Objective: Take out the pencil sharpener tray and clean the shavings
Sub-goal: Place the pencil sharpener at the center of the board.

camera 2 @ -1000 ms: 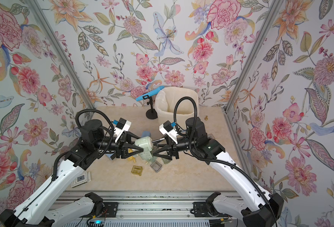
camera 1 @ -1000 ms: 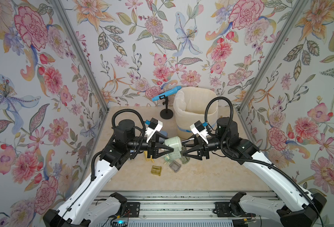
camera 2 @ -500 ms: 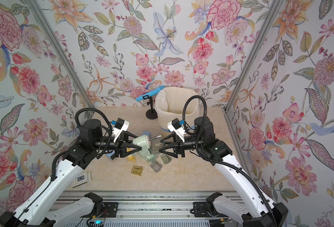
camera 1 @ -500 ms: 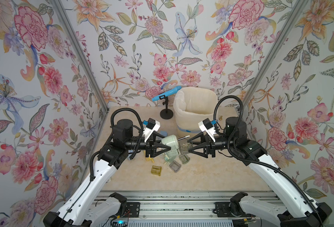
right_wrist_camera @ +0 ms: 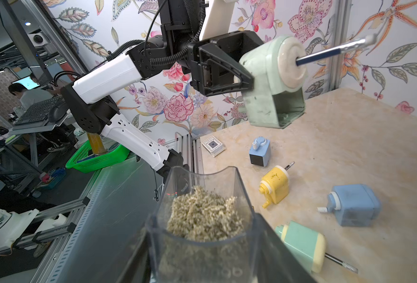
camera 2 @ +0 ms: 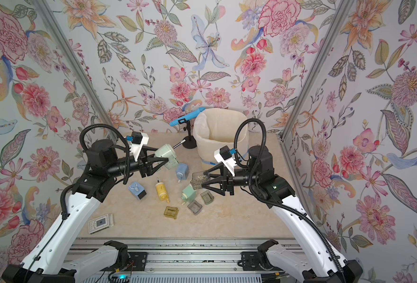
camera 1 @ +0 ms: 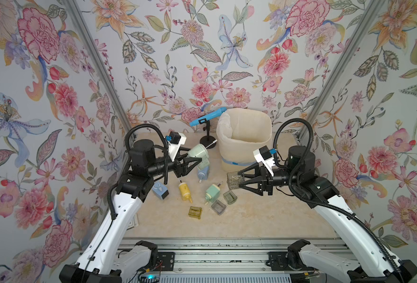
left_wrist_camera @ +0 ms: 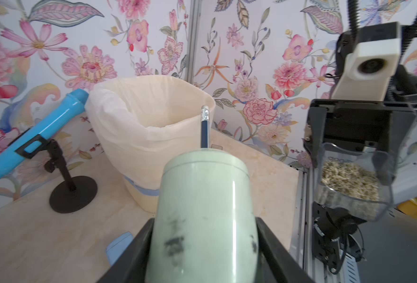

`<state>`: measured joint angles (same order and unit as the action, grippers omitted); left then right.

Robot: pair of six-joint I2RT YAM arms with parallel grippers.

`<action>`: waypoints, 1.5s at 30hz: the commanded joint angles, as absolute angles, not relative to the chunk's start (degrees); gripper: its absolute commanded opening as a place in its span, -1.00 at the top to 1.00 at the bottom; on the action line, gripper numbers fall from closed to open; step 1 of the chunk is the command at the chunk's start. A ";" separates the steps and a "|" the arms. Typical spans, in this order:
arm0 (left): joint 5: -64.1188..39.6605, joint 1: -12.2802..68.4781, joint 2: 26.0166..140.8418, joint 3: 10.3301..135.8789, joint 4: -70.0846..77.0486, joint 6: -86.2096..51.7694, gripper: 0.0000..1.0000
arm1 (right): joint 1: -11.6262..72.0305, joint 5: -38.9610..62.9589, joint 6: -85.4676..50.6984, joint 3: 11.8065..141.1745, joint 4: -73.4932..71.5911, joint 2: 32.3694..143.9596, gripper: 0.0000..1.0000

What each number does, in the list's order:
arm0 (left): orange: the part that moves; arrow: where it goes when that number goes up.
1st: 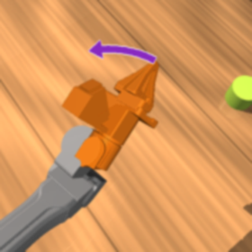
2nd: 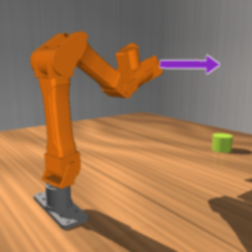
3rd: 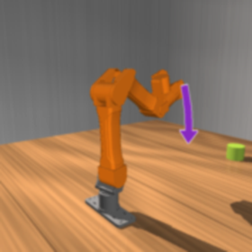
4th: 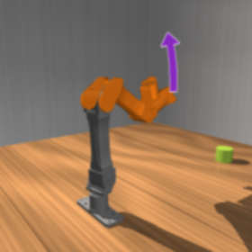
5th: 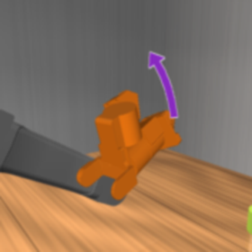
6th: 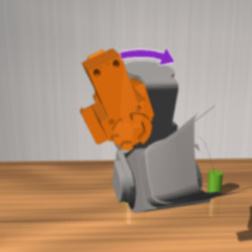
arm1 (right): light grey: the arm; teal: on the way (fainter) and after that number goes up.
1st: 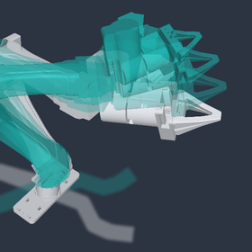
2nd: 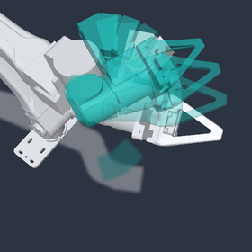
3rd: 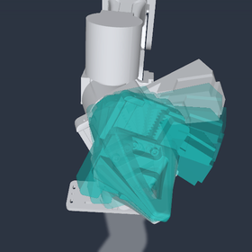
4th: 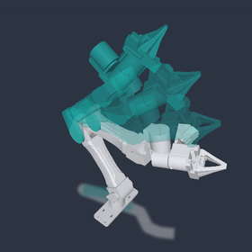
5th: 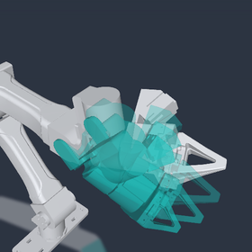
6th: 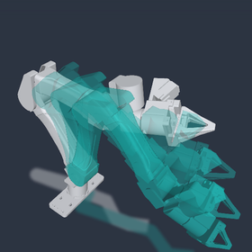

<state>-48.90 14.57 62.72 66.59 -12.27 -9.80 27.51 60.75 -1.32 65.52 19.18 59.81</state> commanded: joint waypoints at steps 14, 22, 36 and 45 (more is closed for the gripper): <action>-0.70 13.69 64.37 39.55 26.71 -8.21 0.47 | 27.78 55.74 -2.75 71.02 15.46 63.61 -0.11; 10.76 13.82 74.11 29.94 48.87 -14.50 0.48 | 27.48 50.82 -7.88 70.97 9.50 66.71 -0.09; 14.85 13.71 94.94 32.21 56.08 -21.14 0.45 | 25.83 39.97 -24.55 81.89 7.35 74.94 -0.13; 12.92 13.72 100.45 35.19 56.43 -22.30 0.23 | 20.13 37.84 -48.72 80.42 -2.22 78.86 -0.09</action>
<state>12.64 14.17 100.03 33.19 52.80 -20.53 21.65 38.46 -36.69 81.78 4.95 78.02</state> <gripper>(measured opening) 0.593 0.595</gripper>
